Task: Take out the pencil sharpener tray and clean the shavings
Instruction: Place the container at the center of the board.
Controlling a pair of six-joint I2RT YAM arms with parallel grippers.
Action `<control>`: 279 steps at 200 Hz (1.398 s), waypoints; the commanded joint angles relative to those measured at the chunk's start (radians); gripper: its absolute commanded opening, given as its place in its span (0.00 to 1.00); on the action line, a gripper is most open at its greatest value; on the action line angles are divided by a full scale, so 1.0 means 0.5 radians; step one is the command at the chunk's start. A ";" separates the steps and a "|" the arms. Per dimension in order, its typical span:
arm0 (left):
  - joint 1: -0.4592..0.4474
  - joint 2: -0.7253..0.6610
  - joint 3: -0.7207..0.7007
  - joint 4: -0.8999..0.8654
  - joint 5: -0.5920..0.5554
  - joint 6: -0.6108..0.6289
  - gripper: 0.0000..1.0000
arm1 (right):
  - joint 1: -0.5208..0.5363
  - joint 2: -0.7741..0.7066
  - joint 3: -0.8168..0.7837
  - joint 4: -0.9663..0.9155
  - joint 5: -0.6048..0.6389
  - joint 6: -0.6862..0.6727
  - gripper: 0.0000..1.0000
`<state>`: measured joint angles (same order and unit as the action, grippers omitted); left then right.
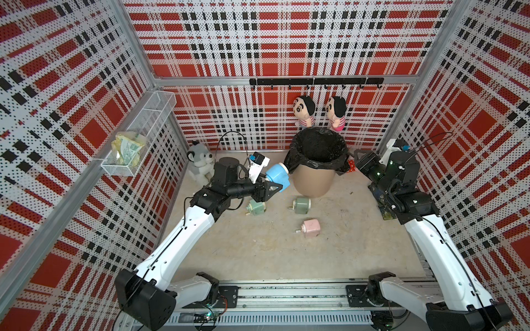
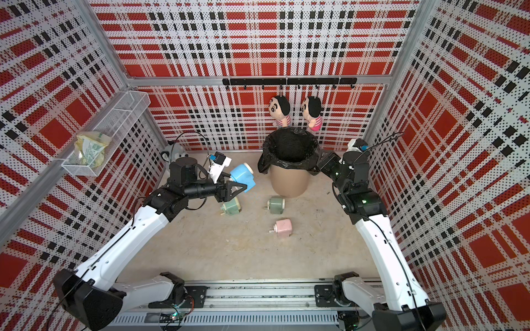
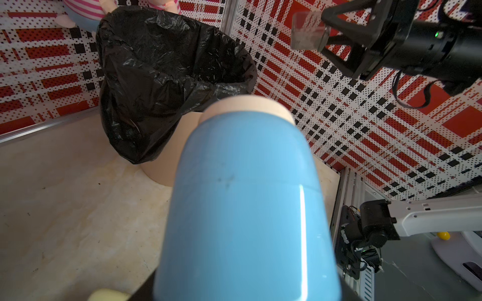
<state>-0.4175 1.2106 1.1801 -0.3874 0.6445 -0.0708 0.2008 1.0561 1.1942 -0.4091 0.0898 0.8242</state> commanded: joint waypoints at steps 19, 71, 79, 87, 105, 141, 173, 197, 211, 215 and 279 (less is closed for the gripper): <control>0.016 -0.087 -0.007 0.097 -0.150 -0.006 0.56 | 0.040 -0.146 -0.337 -0.007 0.319 -0.025 0.51; -0.032 -0.102 -0.072 0.106 -0.345 0.006 0.56 | 0.135 -0.138 -0.642 0.105 0.480 0.086 0.51; -0.042 -0.099 -0.083 0.106 -0.382 0.006 0.56 | 0.153 -0.125 -0.678 0.123 0.509 0.103 0.51; -0.059 -0.099 -0.097 0.109 -0.422 -0.003 0.56 | 0.171 -0.108 -0.718 0.153 0.532 0.114 0.51; -0.102 -0.104 -0.145 0.137 -0.513 -0.024 0.56 | 0.208 -0.062 -0.799 0.221 0.586 0.150 0.51; -0.222 -0.171 -0.333 0.327 -0.709 -0.185 0.57 | 0.298 0.068 -0.919 0.372 0.719 0.209 0.51; -0.369 -0.286 -0.614 0.588 -0.932 -0.391 0.57 | 0.339 0.235 -1.001 0.485 0.794 0.262 0.51; -0.495 -0.321 -0.794 0.702 -1.109 -0.477 0.58 | 0.354 0.330 -1.097 0.629 0.909 0.261 0.51; -0.592 -0.303 -0.857 0.737 -1.226 -0.507 0.58 | 0.355 0.383 -1.149 0.725 0.976 0.244 0.52; -0.620 -0.299 -0.879 0.754 -1.259 -0.518 0.58 | 0.354 0.401 -1.160 0.749 0.993 0.240 0.52; -0.824 -0.184 -1.190 1.023 -1.683 -0.587 0.57 | 0.353 0.725 -1.205 0.917 1.181 0.194 0.53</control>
<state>-0.8143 1.1034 0.6235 0.0071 -0.0719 -0.3420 0.3710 1.3716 0.6056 -0.0116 0.6106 0.9314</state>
